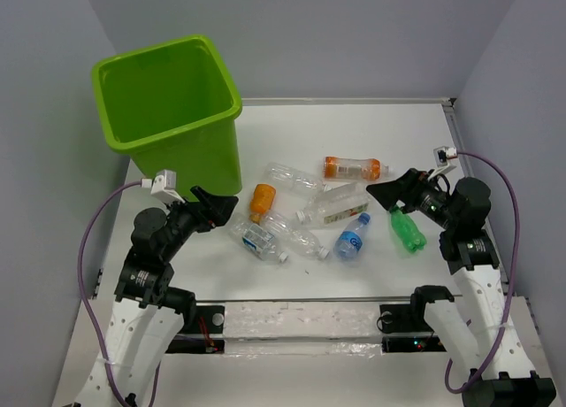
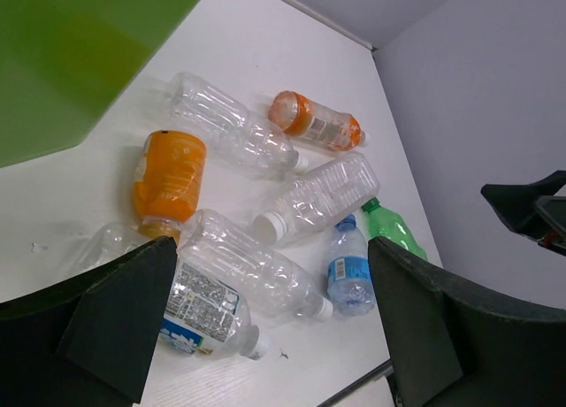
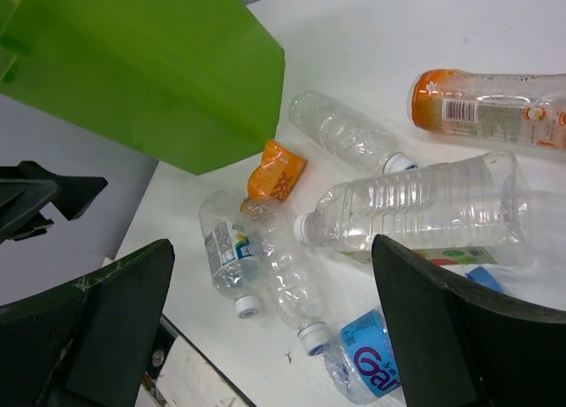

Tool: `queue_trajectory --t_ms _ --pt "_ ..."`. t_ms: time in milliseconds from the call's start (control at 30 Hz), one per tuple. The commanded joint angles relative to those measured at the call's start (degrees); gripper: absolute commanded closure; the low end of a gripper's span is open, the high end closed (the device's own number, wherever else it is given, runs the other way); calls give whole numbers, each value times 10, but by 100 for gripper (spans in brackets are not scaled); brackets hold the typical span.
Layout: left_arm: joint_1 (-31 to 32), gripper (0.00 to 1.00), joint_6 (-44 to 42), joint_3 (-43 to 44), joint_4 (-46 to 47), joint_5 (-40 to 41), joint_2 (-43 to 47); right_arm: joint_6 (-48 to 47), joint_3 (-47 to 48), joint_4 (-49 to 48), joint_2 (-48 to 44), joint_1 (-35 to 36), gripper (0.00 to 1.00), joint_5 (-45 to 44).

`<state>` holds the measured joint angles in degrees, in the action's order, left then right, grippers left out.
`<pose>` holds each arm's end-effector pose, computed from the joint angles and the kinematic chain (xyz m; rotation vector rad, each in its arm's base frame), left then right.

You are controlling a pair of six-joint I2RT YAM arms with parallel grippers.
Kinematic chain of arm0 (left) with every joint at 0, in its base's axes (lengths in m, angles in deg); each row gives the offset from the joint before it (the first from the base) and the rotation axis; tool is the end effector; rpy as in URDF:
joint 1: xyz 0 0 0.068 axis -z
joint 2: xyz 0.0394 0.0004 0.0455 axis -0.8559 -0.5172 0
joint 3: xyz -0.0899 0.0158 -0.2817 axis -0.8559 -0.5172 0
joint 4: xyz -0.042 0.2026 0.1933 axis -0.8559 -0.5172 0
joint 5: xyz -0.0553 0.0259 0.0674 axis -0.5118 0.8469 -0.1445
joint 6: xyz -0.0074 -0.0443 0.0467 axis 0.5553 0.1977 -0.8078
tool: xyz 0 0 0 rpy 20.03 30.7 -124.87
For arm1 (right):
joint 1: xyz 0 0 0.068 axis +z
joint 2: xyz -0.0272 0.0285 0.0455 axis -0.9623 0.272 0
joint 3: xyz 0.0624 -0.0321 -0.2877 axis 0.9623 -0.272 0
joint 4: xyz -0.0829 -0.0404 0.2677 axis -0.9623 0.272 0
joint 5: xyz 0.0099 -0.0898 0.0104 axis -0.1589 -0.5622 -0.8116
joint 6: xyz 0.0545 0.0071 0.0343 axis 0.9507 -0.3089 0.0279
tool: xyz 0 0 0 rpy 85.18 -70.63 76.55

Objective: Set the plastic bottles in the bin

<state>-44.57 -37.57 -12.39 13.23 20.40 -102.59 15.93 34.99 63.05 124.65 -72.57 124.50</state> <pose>0.1310 -0.0467 0.3214 -0.1240 1.7004 -0.8845 0.1707 0.0355 0.3347 -0.0265 1.7908 0.9874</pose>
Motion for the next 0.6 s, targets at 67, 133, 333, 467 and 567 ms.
queue_trajectory --t_ms 67,133,333,467,567 --pt "2 1 61 -30 53 -68 3 -17 27 10 -7 5 3 -8" --pt "2 1 94 -52 67 -86 -3 -19 27 14 -9 5 3 -8" --pt "2 7 92 -34 -61 -32 -66 -26 25 28 -9 5 3 -20" --pt "2 4 98 -5 -154 27 -102 -39 28 38 14 5 2 -37" --pt "3 1 111 -8 -186 55 -122 -39 28 36 40 12 2 -32"
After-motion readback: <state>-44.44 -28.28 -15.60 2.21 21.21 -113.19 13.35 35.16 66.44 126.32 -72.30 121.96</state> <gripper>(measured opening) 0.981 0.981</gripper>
